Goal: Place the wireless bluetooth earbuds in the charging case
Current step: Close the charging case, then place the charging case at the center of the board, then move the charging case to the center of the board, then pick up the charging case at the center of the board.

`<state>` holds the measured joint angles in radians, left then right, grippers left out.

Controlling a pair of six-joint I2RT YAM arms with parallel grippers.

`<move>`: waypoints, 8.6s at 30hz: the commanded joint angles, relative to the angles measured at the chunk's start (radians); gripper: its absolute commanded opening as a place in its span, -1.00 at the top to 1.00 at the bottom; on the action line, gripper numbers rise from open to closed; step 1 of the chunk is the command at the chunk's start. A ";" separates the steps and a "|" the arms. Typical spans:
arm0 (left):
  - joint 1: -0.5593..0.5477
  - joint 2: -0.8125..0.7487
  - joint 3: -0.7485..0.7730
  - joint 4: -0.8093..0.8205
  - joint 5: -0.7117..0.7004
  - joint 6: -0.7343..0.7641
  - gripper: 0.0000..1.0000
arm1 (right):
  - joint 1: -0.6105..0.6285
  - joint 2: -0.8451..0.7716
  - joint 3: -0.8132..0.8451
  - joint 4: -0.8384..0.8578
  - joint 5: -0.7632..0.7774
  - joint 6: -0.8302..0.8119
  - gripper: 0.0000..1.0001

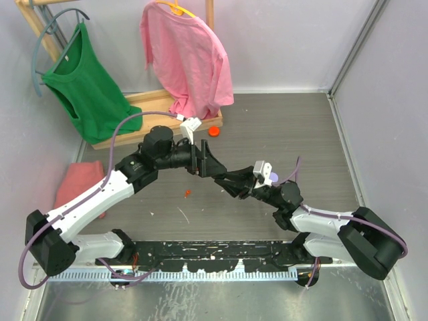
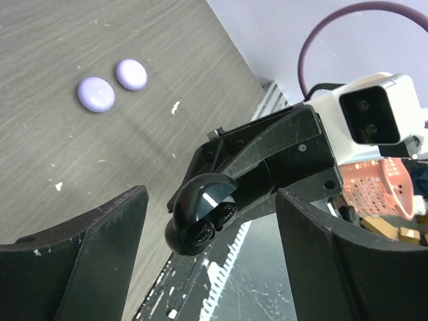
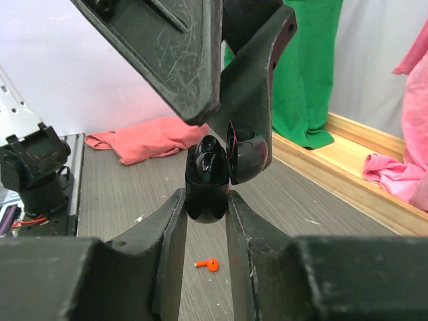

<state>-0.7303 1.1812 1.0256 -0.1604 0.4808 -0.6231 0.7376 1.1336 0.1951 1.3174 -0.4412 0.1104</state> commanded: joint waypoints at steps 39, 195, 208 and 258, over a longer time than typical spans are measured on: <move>0.046 -0.180 -0.024 -0.189 -0.273 0.130 -0.62 | -0.089 -0.082 0.020 -0.431 0.099 0.252 0.98; 0.377 -0.250 -0.066 -0.546 -0.466 0.278 -0.96 | 0.014 0.431 0.604 -1.411 0.508 0.139 -0.42; 0.379 -0.244 -0.067 -0.550 -0.468 0.272 -0.96 | 0.147 0.429 0.617 -1.445 0.810 0.350 -0.49; 0.388 -0.240 -0.071 -0.551 -0.441 0.264 -0.96 | 0.137 0.524 0.625 -1.335 0.981 0.424 -0.32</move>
<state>-0.3511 0.9413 0.9585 -0.7521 0.0139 -0.3527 0.8749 1.6440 0.7933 -0.0647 0.4946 0.5011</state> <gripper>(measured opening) 0.981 0.678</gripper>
